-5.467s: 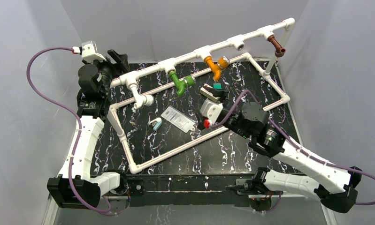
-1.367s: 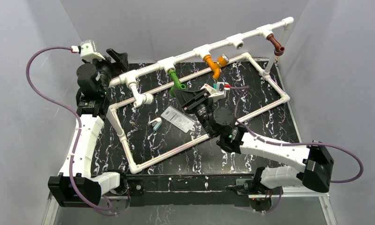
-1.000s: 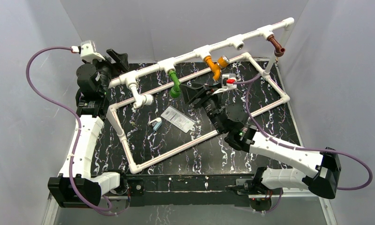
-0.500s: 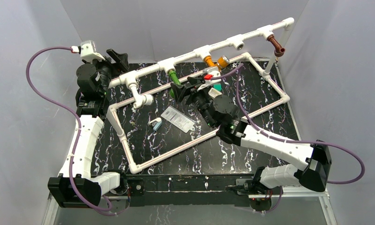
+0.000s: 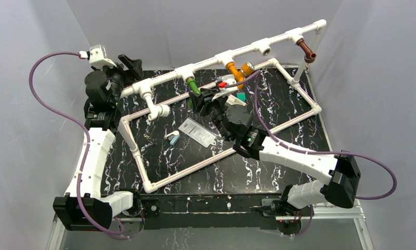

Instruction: Install the water faucets

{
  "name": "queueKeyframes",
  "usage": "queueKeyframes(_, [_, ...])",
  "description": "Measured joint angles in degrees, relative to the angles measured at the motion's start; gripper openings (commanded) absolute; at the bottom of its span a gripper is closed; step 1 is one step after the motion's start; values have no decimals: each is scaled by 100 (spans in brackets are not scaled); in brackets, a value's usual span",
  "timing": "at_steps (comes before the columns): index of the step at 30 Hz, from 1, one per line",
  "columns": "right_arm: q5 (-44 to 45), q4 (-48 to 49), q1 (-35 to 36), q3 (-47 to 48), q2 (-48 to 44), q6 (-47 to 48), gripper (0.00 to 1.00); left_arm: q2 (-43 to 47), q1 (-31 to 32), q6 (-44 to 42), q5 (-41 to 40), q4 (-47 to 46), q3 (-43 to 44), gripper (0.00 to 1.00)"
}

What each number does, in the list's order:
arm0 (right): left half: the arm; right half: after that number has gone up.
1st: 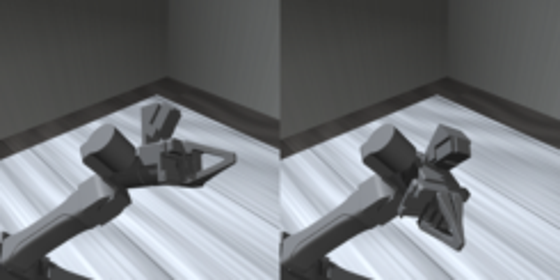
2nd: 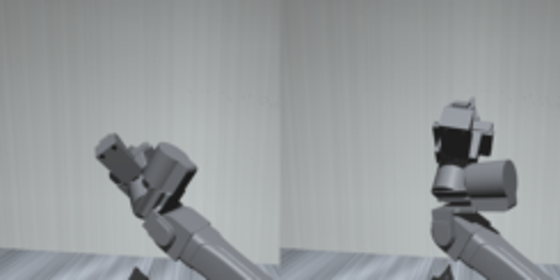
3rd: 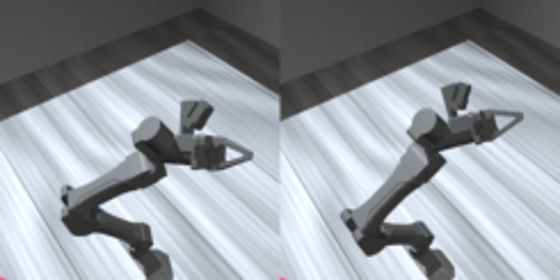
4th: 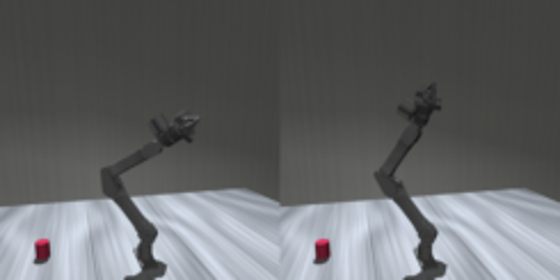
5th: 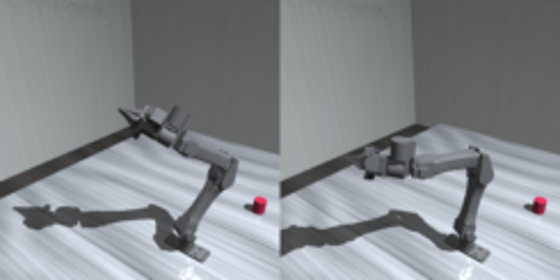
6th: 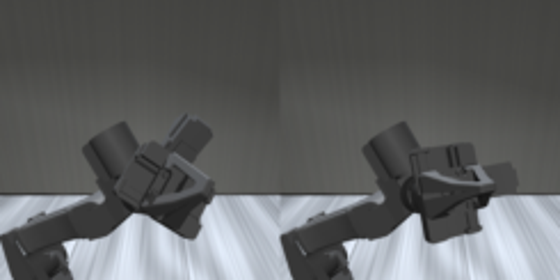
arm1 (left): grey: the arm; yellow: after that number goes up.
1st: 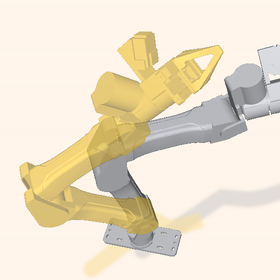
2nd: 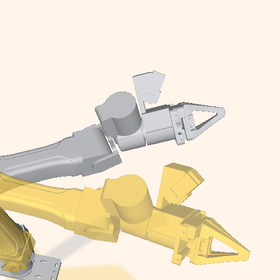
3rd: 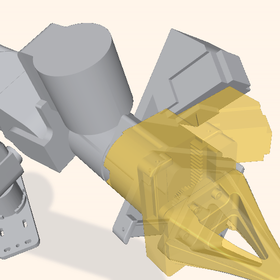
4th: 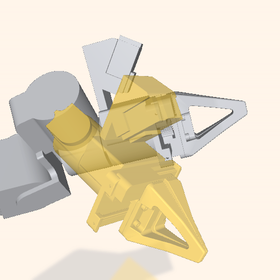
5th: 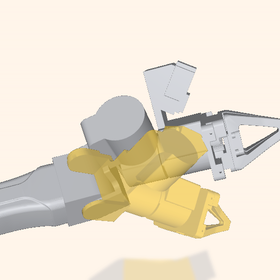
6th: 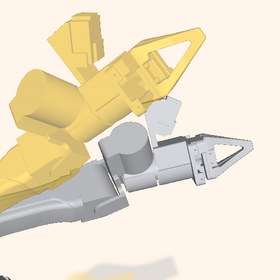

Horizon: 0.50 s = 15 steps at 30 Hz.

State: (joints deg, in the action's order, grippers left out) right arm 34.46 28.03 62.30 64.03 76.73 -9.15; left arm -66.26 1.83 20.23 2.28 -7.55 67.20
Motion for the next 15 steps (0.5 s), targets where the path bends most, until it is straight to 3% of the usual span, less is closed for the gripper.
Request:
queueKeyframes(6, [-94,59,39,7,39,-229,4,0,-4,28,24,0,0,74])
queueKeyframes(15, [103,118,39,-33,57,-901,1,0,-15,42,57,-11,2,74])
